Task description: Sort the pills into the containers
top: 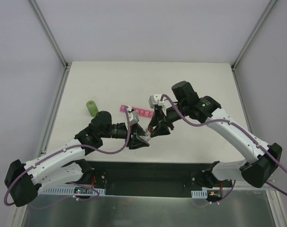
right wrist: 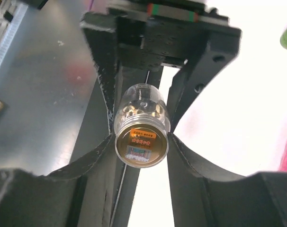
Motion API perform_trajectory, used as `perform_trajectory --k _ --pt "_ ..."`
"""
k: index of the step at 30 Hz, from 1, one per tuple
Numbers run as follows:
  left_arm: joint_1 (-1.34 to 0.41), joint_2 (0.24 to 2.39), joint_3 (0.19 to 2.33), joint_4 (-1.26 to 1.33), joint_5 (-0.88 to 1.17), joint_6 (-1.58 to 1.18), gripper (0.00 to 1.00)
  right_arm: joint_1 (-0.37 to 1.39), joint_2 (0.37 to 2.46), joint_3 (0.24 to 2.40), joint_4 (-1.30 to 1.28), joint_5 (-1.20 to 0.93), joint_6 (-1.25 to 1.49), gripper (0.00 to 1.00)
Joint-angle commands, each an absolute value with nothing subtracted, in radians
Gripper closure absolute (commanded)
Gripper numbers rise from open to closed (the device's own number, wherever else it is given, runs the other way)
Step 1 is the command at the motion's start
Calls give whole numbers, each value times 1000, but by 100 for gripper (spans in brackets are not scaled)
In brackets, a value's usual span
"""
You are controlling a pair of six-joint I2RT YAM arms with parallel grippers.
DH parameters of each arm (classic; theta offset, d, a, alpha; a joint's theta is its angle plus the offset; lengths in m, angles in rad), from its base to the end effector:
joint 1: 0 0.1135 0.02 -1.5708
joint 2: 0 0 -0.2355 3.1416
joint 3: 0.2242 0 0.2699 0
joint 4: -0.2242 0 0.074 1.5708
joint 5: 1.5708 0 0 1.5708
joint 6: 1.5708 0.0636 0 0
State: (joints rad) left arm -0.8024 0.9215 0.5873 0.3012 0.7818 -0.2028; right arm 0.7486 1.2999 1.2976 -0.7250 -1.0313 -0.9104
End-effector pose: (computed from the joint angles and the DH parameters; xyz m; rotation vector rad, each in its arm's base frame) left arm 0.1519 -0.2216 0.2675 1.1204 1.3878 -1.3705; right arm 0.1826 0.2441 0.3289 -1.8333 0.9832 1.0659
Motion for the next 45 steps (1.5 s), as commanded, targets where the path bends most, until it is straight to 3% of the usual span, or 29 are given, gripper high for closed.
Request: perform_trajectory --k 1,5,8,12,14,15,18,20,26,29,33,39,41,44,45 --pt "-822 854 641 311 439 -103 100 758 1359 1304 -591 -842 -493 74" --pt "-850 879 646 333 163 -72 100 735 1393 1263 -503 -677 -286 74" --pt "-853 910 650 359 80 -77 100 706 1423 1262 -474 -663 -207 74" --pt "-853 920 626 413 128 -83 100 701 1416 1255 -451 -736 -233 69" --pt "-847 919 617 417 195 -87 100 701 1390 1258 -449 -797 -311 54" --pt "-841 919 614 414 286 -100 100 698 1367 1262 -454 -813 -339 35" --pt "-824 920 609 388 441 -124 100 696 1298 1256 -463 -874 -468 5" --pt "-822 917 603 377 488 -136 100 695 1263 1250 -463 -922 -555 0" --pt "-796 902 595 376 701 -173 100 655 1226 1339 -713 -1110 -926 3" --pt "-776 925 615 380 856 -190 100 656 1250 1402 -1093 -1256 -1493 3" --pt "-776 977 656 380 986 -202 100 692 1290 1405 -1111 -1241 -1583 3" --pt "-776 1012 686 387 1043 -210 100 741 1298 1378 -1008 -1217 -1462 1" --pt "-776 1015 686 403 1046 -216 100 744 1299 1373 -994 -1195 -1425 5" --pt "-775 1020 687 407 1039 -218 100 744 1290 1358 -947 -1178 -1372 25" --pt "-775 1017 686 405 1034 -216 100 744 1287 1356 -943 -1174 -1365 38"
